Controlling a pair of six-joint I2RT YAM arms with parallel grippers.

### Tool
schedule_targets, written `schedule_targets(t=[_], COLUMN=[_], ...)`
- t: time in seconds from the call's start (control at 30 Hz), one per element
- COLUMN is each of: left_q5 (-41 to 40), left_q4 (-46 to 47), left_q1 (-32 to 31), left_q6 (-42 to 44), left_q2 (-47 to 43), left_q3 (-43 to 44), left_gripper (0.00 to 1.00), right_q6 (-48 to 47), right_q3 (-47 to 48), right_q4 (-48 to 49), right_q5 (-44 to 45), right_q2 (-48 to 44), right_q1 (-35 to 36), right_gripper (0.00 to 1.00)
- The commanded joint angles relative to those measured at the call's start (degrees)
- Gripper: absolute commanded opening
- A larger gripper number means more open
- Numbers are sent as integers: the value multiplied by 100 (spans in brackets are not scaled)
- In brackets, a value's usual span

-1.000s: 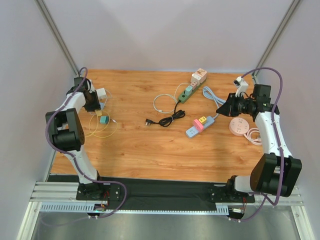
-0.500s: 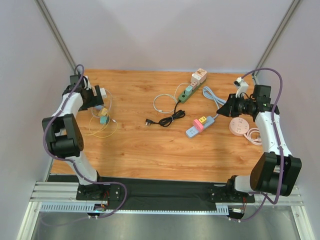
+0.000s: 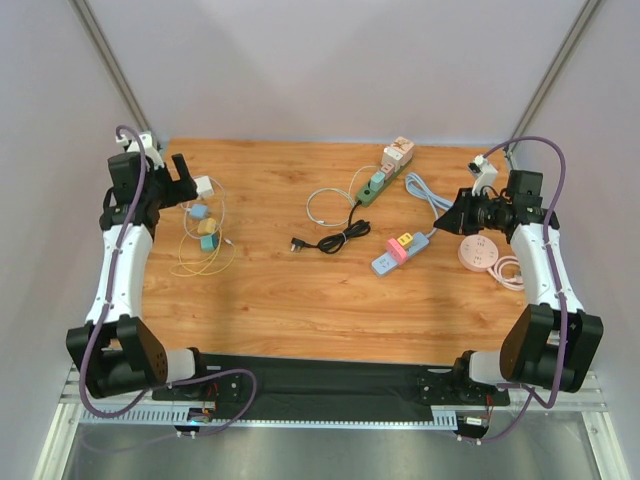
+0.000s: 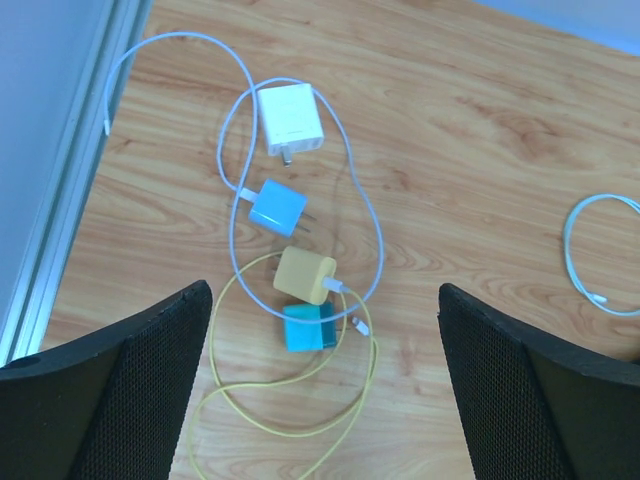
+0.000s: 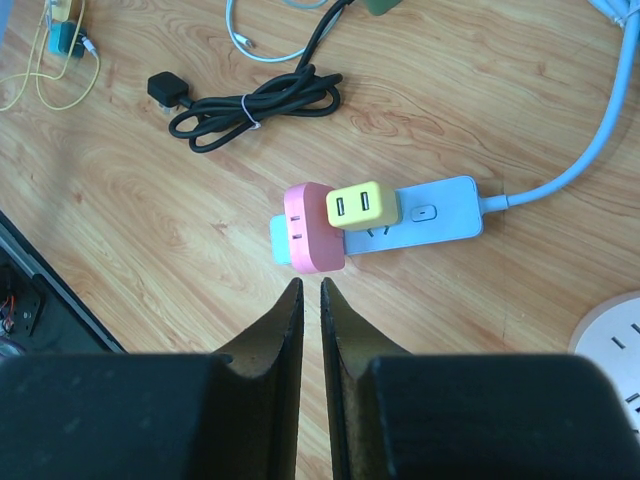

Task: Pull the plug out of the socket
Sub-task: Place the plug at the center of the board, then remove the plug from the socket.

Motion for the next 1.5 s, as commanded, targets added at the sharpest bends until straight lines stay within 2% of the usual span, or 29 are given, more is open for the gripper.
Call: schedule_targets(t=[0.0,0.37,0.57,1.1,1.47], left_q5=[459,2611,2973,2499,1849], left_q4=[382,892,892,664,603], left_q1=[29,-23,-742,-2984,-4170], left_q6=[-191,-709,-560,2,309], left_q2=[-478,-1121,-1209,-876,-172], left_q3=[-248,-793,-986,-1145,-732], left_gripper=[100,100,100,100,99], right_q6=[-138,-165,-209,-270,-297], right_q3=[-9,-44,-44,-35,0], right_q4=[126,169,152,126,90], right_q5=[-81,-90,-81,-90,-98], right_q2=[-8,-8,18,115,132], right_q1=[-40,-110,-119,-163,-172], right_gripper=[13,17,17,18,18])
